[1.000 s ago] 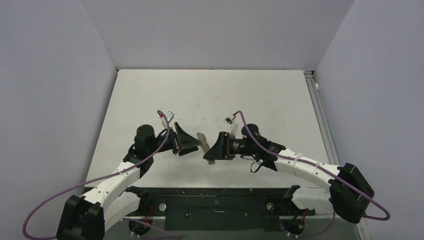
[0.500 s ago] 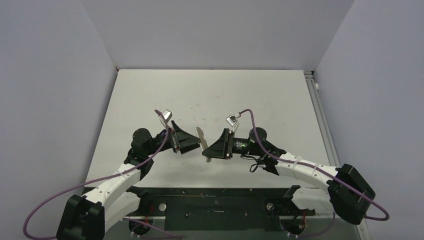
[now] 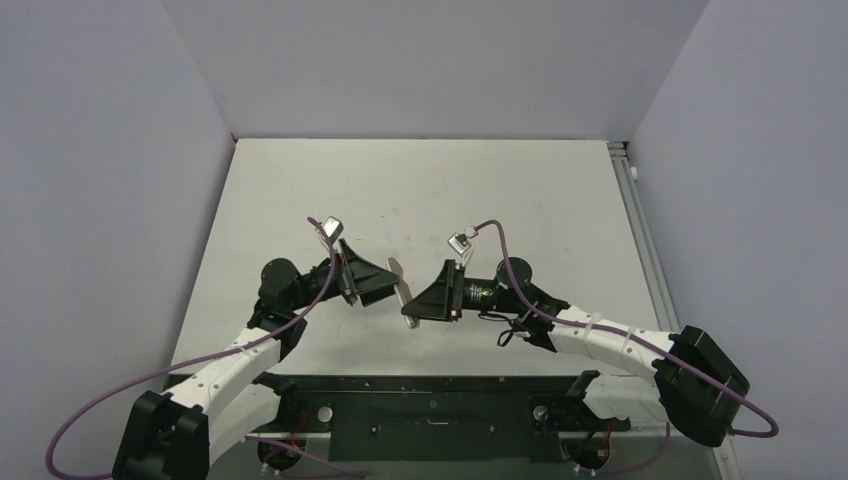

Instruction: Load the batteries into the remote control

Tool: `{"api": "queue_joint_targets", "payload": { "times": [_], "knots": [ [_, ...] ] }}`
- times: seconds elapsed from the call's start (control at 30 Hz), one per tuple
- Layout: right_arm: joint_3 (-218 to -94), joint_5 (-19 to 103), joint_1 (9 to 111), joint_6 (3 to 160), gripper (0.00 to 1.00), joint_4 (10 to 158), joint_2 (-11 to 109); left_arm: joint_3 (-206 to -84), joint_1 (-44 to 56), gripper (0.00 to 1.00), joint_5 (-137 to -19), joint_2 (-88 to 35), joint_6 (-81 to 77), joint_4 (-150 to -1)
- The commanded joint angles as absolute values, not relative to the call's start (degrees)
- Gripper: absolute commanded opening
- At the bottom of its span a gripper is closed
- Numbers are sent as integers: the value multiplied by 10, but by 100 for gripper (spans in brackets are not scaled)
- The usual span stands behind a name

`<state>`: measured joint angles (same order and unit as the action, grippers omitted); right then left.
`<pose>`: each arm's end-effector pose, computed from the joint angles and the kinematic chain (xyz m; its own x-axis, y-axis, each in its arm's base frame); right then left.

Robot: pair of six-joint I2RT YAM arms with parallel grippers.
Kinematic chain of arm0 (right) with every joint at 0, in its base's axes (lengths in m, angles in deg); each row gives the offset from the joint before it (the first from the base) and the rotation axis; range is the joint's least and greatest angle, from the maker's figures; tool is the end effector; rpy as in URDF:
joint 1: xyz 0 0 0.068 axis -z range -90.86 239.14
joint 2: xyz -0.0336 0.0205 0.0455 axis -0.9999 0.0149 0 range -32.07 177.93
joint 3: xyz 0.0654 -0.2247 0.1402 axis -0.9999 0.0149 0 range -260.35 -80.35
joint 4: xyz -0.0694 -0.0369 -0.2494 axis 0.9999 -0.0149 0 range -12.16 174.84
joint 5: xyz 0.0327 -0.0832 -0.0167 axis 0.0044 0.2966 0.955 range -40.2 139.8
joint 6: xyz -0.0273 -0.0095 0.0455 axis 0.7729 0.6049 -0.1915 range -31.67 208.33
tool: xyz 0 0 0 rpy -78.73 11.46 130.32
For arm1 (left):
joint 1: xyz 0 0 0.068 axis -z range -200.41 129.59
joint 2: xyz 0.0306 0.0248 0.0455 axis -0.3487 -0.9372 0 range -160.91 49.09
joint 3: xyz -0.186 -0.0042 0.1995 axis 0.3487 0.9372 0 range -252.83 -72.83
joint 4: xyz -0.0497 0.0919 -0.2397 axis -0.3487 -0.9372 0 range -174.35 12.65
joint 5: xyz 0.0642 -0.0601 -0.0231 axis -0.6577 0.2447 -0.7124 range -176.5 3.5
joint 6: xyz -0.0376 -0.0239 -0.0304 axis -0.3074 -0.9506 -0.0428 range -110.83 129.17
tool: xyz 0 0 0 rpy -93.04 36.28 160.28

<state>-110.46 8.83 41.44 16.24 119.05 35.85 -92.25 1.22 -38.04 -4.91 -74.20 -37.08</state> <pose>0.1522 0.2020 0.2490 -0.9635 0.0087 -0.2677 -0.2670 0.0516 0.9623 0.1740 -0.0977 0.2470 -0.9199 -0.3438 -0.1887 0.1998 0.0032 -0.9798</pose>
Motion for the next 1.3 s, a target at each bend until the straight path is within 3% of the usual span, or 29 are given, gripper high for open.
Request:
{"api": "queue_joint_targets", "payload": {
  "times": [0.0,0.6,1.0,1.17,1.27],
  "knots": [
    [-1127,89,398,172,9,1248,366,-945,9,77,-372,-39,-748,-328],
    [-1113,114,390,168,9,1264,367,-942,9,67,-371,-31,-759,-310],
    [-1091,128,391,146,9,1295,362,-937,9,51,-378,-31,-781,-274],
    [-1090,129,391,145,9,1295,361,-936,9,26,-382,-29,-781,-270],
    [-1087,133,391,146,15,1290,357,-933,9,0,-394,-24,-779,-280]
  ]
}}
